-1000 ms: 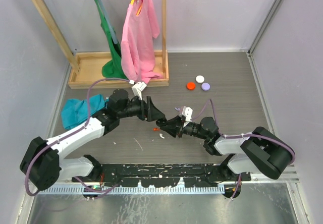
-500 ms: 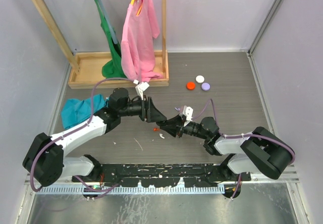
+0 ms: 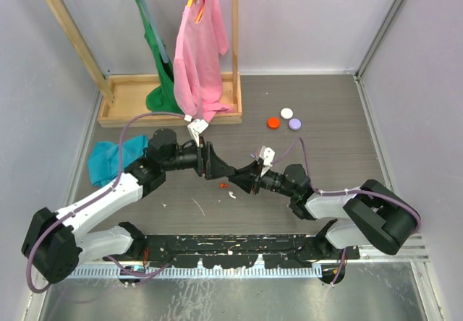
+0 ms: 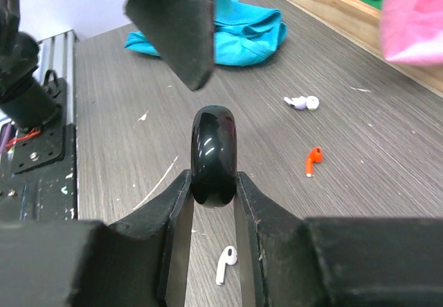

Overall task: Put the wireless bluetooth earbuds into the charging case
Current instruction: Close the charging case, then place the charging case at the center of the board.

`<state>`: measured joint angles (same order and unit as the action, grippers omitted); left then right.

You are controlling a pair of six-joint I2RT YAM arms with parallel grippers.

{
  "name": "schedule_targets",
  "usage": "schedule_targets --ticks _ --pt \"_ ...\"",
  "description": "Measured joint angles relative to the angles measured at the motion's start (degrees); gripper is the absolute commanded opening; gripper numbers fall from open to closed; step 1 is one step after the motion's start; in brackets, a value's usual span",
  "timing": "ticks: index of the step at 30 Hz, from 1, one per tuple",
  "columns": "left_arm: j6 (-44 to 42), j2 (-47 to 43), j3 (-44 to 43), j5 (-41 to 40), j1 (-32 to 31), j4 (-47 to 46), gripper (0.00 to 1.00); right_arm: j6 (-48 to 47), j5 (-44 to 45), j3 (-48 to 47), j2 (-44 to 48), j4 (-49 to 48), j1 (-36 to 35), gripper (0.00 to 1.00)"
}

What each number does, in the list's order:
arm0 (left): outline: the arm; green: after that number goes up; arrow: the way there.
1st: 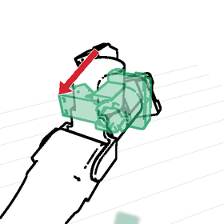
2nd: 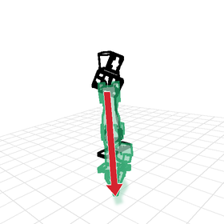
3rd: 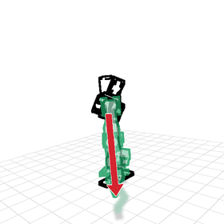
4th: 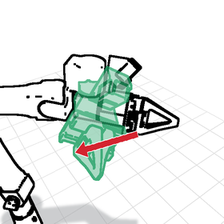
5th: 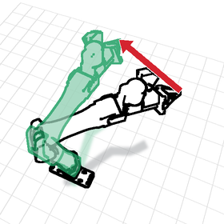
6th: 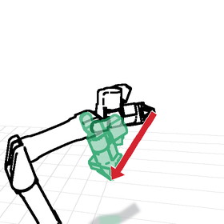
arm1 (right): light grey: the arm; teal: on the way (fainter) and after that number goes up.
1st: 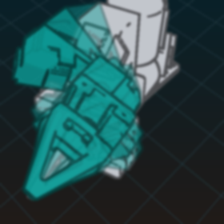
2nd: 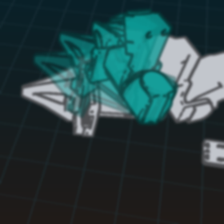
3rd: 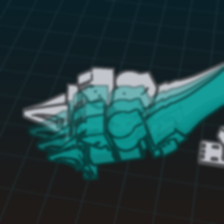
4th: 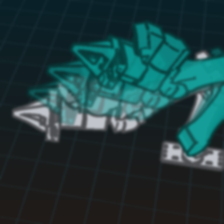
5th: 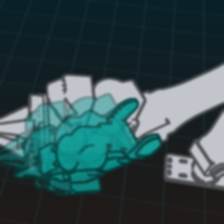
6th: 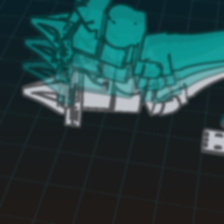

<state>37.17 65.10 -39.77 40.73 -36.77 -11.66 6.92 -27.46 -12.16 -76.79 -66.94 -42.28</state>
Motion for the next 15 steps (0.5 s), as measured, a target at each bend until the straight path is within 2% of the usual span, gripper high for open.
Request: schedule_targets --ticks 3,10,14,15 --pt "-2.84 -3.43 0.04 -7.39 -0.09 5.75 0.73 2.40 2.23 -1.49 0.02 3.13 1.33 0.02" --pt "-7.02 -10.45 3.65 -30.49 -0.13 16.52 0.84 11.72 6.82 -4.52 0.44 14.49 8.83 0.04" --pt "-8.28 -10.86 5.70 -39.21 -0.11 19.74 0.87 17.44 8.26 -5.95 0.48 21.84 14.58 0.05" --pt "-8.50 -10.84 6.16 -41.22 -0.09 20.37 0.90 18.69 8.52 -6.08 0.48 23.19 16.17 0.05"
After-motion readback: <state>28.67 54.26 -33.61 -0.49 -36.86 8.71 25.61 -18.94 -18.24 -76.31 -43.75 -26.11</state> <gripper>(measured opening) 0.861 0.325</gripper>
